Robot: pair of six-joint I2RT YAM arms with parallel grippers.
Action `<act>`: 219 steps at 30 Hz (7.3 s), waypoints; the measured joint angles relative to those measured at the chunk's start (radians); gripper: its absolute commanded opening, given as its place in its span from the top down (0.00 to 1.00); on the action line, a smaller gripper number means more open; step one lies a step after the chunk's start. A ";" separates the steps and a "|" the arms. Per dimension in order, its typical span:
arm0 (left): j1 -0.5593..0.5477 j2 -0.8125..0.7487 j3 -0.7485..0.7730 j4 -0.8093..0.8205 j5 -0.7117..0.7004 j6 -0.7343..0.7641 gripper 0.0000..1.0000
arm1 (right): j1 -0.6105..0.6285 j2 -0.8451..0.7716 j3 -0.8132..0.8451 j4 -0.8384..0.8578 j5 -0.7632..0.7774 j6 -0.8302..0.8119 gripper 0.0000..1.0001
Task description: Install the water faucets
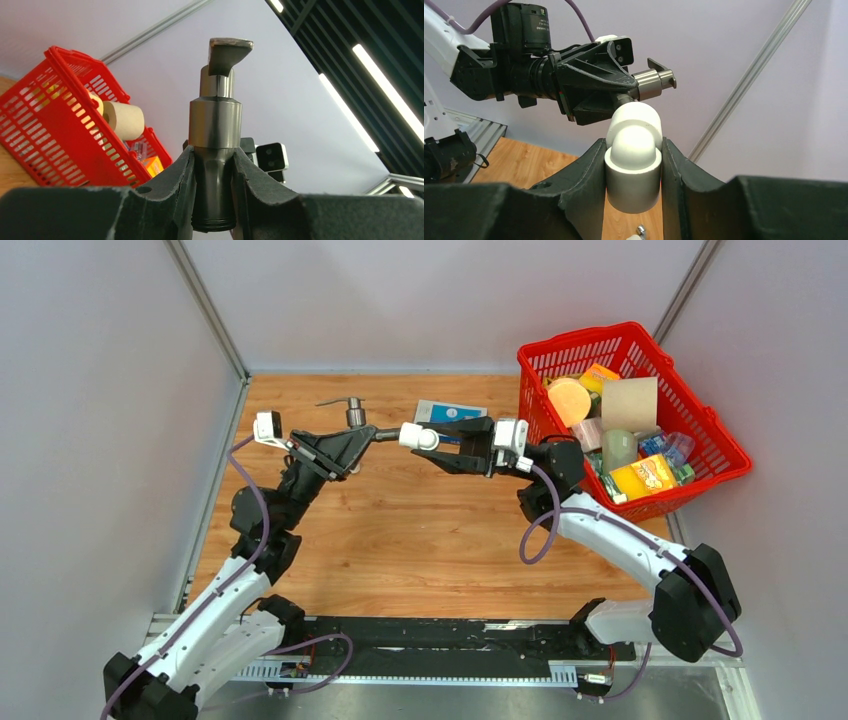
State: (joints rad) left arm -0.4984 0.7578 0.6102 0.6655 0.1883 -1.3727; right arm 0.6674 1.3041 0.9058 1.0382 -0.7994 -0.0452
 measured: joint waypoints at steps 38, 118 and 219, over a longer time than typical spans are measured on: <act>-0.013 0.001 0.100 -0.294 0.035 -0.118 1.00 | -0.136 0.087 0.084 0.162 -0.431 -0.045 1.00; -0.063 0.003 0.135 -0.334 -0.076 -0.144 1.00 | -0.144 0.176 0.166 0.303 -0.414 0.145 1.00; -0.067 0.169 0.006 0.575 0.402 1.084 1.00 | -0.138 0.136 0.208 0.034 -0.171 1.450 1.00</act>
State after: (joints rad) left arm -0.5652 0.9264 0.6163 1.2407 0.5907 -0.2886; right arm 0.5293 1.4403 1.1137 1.0718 -0.9703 1.4052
